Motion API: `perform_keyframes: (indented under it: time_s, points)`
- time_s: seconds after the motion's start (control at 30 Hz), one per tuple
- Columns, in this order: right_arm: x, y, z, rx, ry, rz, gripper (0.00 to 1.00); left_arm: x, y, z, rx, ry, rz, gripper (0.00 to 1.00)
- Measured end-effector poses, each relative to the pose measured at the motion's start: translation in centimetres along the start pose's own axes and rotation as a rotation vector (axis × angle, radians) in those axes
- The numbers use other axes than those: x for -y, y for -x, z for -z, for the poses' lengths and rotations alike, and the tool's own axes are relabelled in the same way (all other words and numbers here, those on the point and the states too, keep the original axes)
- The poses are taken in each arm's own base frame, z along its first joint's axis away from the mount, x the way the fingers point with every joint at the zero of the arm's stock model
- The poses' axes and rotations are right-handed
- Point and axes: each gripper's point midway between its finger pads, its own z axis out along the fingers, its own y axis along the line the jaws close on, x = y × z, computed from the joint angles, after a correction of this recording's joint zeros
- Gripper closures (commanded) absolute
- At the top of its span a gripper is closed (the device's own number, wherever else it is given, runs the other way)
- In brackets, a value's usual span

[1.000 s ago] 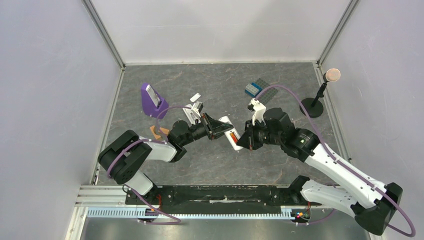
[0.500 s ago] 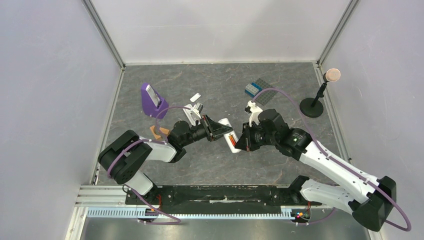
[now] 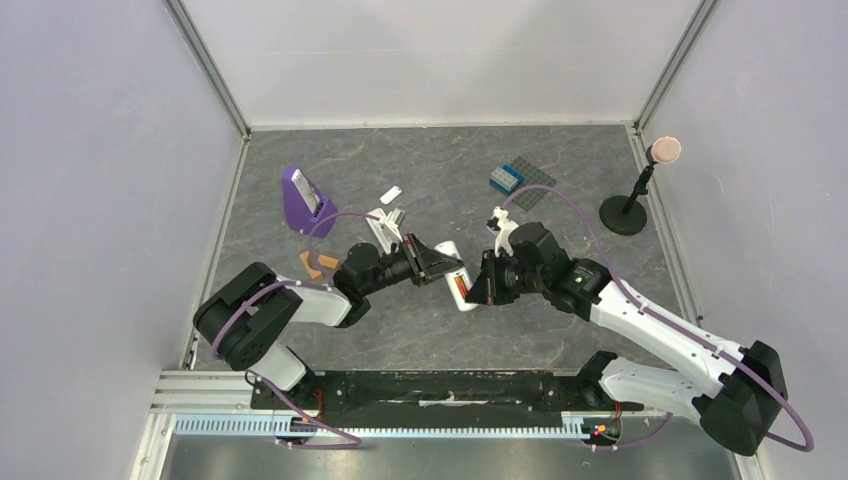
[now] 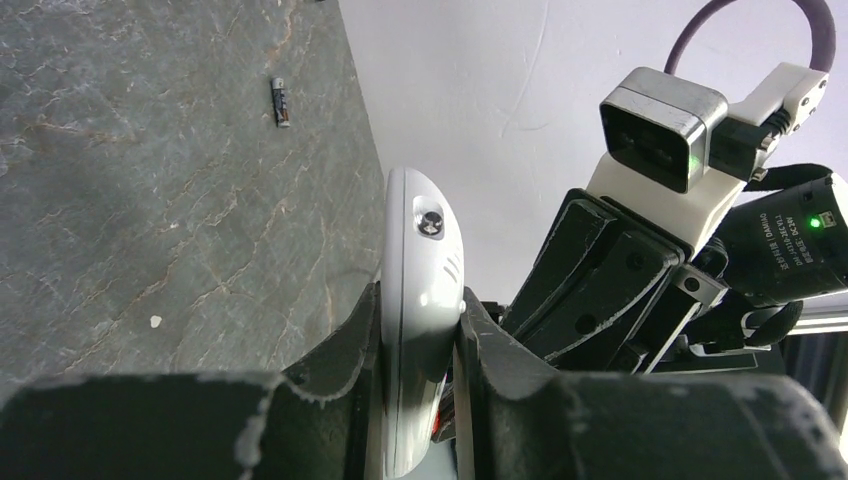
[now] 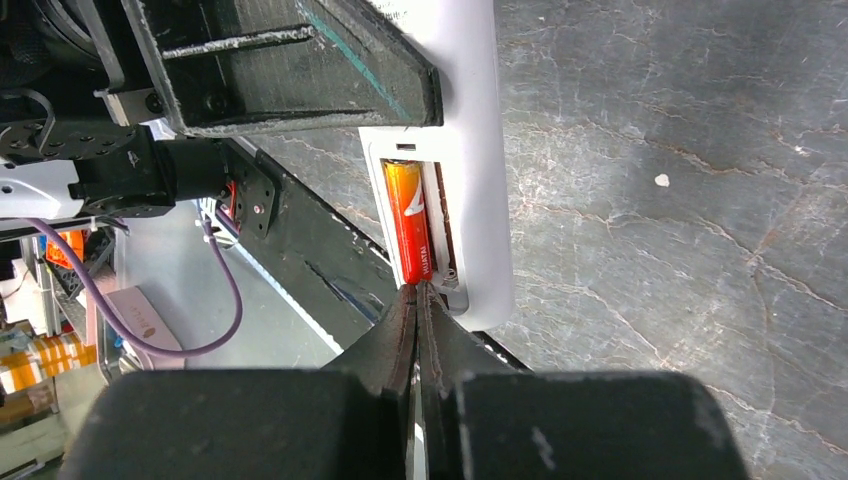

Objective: Load the batteries into the remote control

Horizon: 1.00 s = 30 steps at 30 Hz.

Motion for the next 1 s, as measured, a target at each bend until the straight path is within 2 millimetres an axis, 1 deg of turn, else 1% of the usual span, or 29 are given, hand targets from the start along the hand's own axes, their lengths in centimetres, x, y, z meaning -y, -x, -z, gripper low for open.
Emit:
perform_keyframes:
  time_s: [0.33,0.57,0.77,0.93,1.0]
  points:
    - [0.0,-0.6,-0.9,-0.026,0.011,-0.062,1.0,-0.1,-0.3,0.5,-0.019,0.021,-0.109,0.98]
    - [-0.2,-1.5,-2.0,-0.038,0.054,-0.165,1.0,0.0,-0.9,1.5,-0.062,0.048,-0.241,0.98]
    - [-0.6,-1.7,-2.8,-0.059,0.069,-0.233,1.0,-0.2,-1.5,2.0,-0.099,0.057,-0.319,0.98]
    - [-0.5,-2.0,-3.4,-0.084,0.061,-0.274,1.0,-0.6,-1.7,2.2,-0.123,0.081,-0.357,0.98]
    - [-0.6,-2.1,-3.4,-0.089,0.064,-0.282,0.99,-0.5,-1.8,2.3,-0.127,0.083,-0.368,0.98]
